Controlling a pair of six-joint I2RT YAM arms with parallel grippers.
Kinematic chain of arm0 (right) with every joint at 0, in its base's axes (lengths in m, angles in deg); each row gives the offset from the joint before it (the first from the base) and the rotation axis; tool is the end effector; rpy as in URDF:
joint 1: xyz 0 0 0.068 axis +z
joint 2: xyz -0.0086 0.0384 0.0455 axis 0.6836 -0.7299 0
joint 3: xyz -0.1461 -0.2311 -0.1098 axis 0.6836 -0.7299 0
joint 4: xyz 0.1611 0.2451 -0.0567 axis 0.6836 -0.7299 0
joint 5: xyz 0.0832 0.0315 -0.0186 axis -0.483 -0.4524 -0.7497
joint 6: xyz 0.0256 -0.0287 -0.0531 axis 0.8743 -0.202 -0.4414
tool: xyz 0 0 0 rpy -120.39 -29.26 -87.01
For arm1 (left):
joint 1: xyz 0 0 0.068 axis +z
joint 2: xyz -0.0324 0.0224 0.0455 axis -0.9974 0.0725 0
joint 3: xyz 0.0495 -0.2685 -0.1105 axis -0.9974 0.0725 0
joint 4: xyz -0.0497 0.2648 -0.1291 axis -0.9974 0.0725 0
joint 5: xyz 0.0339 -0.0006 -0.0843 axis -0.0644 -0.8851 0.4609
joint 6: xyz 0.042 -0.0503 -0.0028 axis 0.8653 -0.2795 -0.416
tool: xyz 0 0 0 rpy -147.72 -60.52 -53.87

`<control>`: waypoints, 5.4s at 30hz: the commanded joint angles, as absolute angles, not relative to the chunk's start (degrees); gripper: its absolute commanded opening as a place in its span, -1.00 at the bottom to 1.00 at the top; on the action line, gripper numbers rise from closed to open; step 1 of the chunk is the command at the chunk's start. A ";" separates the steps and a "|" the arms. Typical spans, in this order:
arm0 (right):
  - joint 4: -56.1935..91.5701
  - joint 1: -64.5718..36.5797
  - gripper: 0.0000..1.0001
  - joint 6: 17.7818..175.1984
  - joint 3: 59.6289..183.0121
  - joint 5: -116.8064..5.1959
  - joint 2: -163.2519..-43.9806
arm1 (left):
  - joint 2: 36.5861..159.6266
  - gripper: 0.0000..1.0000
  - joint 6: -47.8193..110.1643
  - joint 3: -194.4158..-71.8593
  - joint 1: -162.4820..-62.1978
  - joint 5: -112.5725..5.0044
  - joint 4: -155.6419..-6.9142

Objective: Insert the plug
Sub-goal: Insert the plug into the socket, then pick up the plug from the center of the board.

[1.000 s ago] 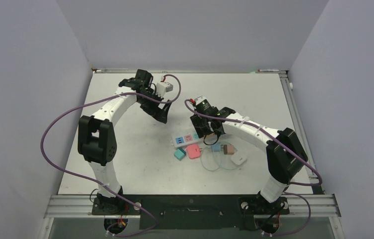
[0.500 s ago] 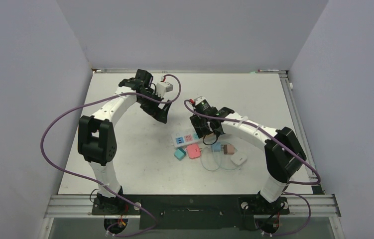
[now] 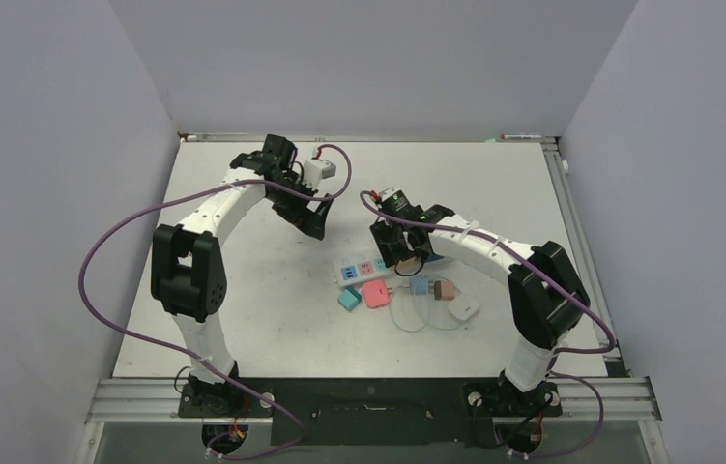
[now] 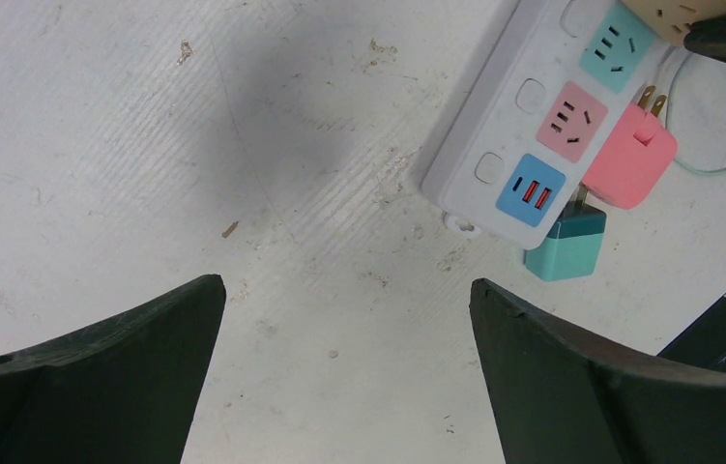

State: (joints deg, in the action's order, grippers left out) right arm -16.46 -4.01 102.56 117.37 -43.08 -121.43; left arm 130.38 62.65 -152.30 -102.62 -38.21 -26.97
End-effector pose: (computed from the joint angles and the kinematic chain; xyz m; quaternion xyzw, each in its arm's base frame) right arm 0.3161 0.2511 0.2092 -0.2094 0.9464 0.0674 0.2364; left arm 0.4163 -0.1472 0.2511 0.3390 0.9004 -0.1978 0.1876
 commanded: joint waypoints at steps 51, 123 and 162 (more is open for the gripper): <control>-21.83 -4.10 -0.29 106.45 126.09 -45.55 -118.82 | 125.09 0.93 63.93 -154.04 -102.45 -37.94 -24.24; -20.95 -15.74 -0.69 109.87 120.85 -48.35 -110.67 | 126.70 0.92 64.31 -157.12 -100.97 -37.61 -22.13; -23.48 -19.99 -0.88 109.48 112.01 -45.05 -114.38 | 127.34 0.92 65.89 -156.03 -101.41 -40.28 -22.75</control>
